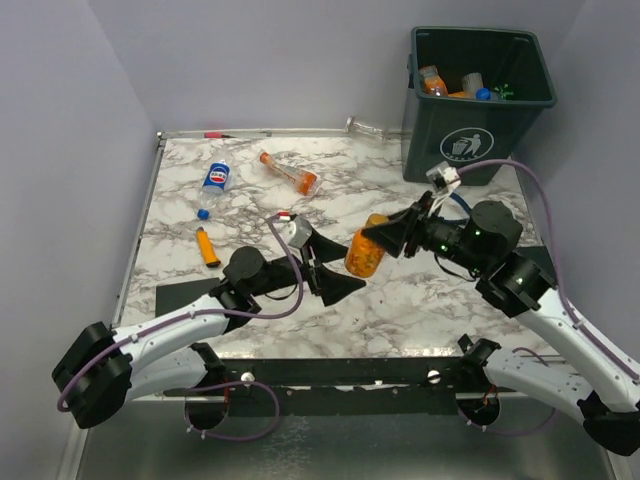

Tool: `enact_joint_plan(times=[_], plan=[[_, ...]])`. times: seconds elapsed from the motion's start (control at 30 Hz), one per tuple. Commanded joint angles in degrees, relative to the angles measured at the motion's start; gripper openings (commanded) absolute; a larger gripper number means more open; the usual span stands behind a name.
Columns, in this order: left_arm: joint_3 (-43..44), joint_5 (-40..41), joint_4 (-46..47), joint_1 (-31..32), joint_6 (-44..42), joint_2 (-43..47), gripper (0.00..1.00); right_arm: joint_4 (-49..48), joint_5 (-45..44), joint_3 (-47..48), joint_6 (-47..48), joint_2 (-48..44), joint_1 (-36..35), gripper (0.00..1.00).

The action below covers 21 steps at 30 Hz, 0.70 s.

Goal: Put the plastic bottles in the bin
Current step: Place the plastic bottle in the trash bin.

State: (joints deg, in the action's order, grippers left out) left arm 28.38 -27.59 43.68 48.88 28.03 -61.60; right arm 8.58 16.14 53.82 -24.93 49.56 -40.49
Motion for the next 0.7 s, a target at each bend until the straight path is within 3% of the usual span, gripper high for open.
enact_joint_plan(times=[0.0,0.17,0.23,0.33,0.43,0.67], plan=[[-2.0,10.9,-0.2,0.3,-2.7,5.7,0.99,8.5,-16.6,10.2,7.2,-3.5,0.1,0.00],[-3.5,23.1,-3.1,0.2,-4.7,11.4,0.99,8.8,-43.7,24.3,17.1,-1.4,0.1,0.00],[-3.9,26.7,-3.8,0.2,-5.5,12.8,0.99,2.1,-54.0,27.4,23.3,1.2,0.1,0.00],[-4.0,31.6,-5.9,0.2,-6.6,14.0,0.99,-15.9,-63.3,29.2,36.0,6.7,0.2,0.00],[-2.7,35.3,-10.1,0.2,-8.1,14.1,0.99,-24.8,-64.0,36.2,41.7,15.0,2.1,0.01],[-1.3,49.7,-16.6,0.2,-10.2,15.1,0.99,-11.3,-54.1,59.8,20.4,35.6,21.3,0.00]])
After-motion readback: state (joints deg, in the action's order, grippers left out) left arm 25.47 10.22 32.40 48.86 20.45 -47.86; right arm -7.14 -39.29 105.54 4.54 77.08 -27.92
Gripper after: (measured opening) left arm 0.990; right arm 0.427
